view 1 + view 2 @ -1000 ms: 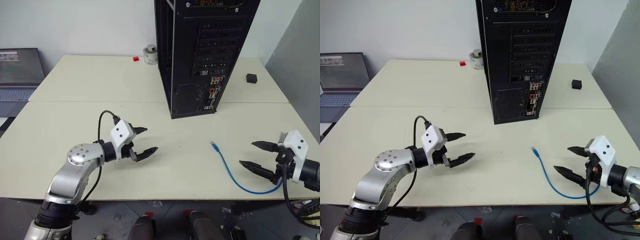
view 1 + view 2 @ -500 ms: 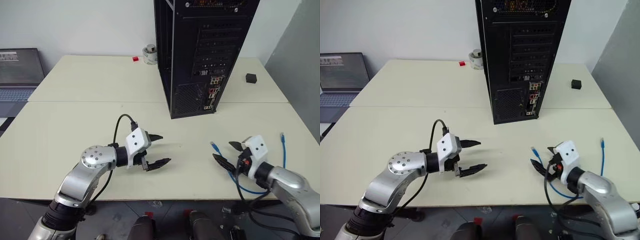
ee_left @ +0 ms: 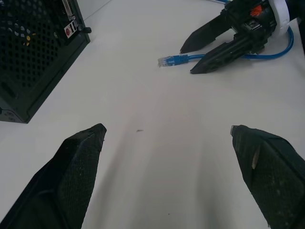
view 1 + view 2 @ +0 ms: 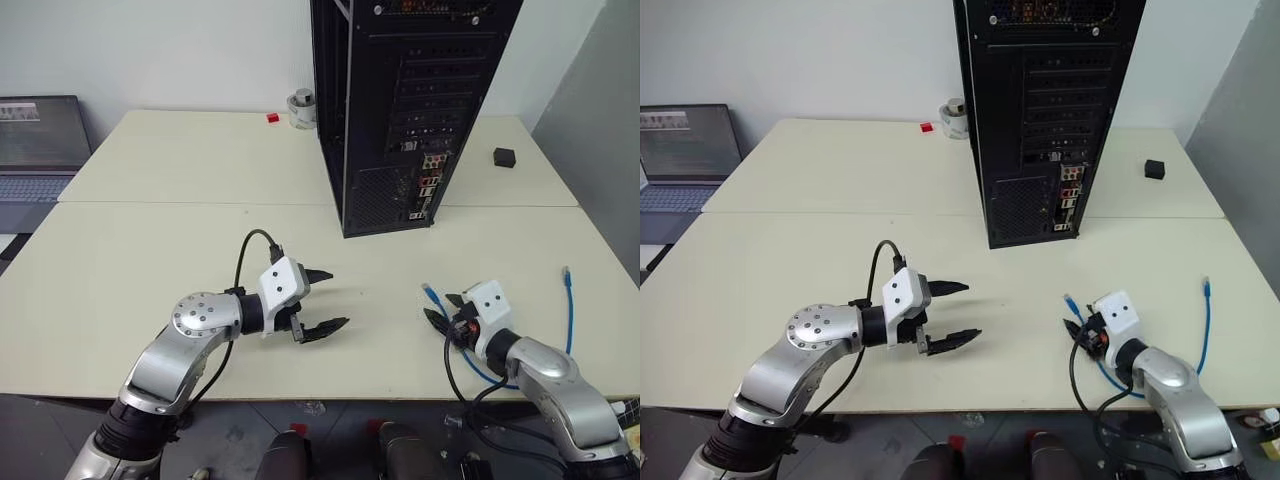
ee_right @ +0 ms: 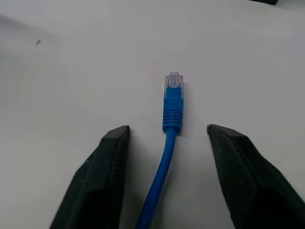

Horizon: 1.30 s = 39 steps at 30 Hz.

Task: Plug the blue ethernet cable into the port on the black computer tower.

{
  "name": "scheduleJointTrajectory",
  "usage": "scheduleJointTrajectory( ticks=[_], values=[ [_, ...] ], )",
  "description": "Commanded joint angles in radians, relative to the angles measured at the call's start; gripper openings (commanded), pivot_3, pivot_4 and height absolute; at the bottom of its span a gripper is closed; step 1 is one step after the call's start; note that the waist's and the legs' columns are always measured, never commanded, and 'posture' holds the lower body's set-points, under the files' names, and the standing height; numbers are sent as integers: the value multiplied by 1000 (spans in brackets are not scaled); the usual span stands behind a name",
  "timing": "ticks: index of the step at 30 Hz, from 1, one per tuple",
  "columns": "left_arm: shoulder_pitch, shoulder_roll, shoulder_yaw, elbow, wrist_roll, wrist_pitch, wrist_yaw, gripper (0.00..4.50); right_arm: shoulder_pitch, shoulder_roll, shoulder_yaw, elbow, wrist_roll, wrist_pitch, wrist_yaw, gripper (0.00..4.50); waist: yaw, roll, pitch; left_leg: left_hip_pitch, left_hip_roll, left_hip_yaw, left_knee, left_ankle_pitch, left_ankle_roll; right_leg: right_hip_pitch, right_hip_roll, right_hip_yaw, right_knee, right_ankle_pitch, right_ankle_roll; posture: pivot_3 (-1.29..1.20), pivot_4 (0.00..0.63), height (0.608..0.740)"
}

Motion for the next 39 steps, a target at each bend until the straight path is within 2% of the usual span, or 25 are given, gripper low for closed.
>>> scheduleJointTrajectory(
  ticks=[1,5,9,16,20,30,36,39],
  values=[
    [-34,-20,-16,19,35,-23,29,4500,13,-3,-9,3,-34,-4,-14,1688,1,0,0,0,0,0,0,0,0,0,0,0,0,0,0,0,150,740],
    [-45,-45,-16,40,24,-20,29,4500,10,-11,-19,-2,-34,-14,-2,785,1,0,0,0,0,0,0,0,0,0,0,0,0,0,0,0,150,740],
    [-65,-54,-34,76,29,-41,1,4500,-18,-37,-9,-15,-23,-21,50,84,1,0,0,0,0,0,0,0,0,0,0,0,0,0,0,0,150,740],
    [-129,-38,-97,169,35,-116,-146,4500,-159,-158,140,-104,1,-27,318,17,-3,0,0,0,-1,0,0,0,0,0,1,0,0,0,0,0,150,740],
    [-157,-17,-133,205,49,-147,-220,4500,-247,-188,218,-123,28,1,437,7,-3,0,0,0,-1,0,0,0,0,0,3,-1,0,0,0,0,150,740],
    [-165,-26,-153,247,74,-195,-270,4500,-351,-168,284,-86,23,14,515,2,-1,0,0,-1,0,-2,1,0,0,0,1,-2,0,0,0,0,150,740],
    [-171,-38,-146,254,70,-204,-275,3545,-355,-168,291,-88,11,14,525,2,-1,0,0,-1,0,-2,1,0,0,0,1,-2,0,0,0,0,150,740],
    [-179,-41,-147,270,79,-218,-276,2842,-356,-167,293,-85,5,12,528,1,-1,0,0,-1,0,-2,1,0,0,0,1,-2,0,0,0,0,150,740]
  ],
)
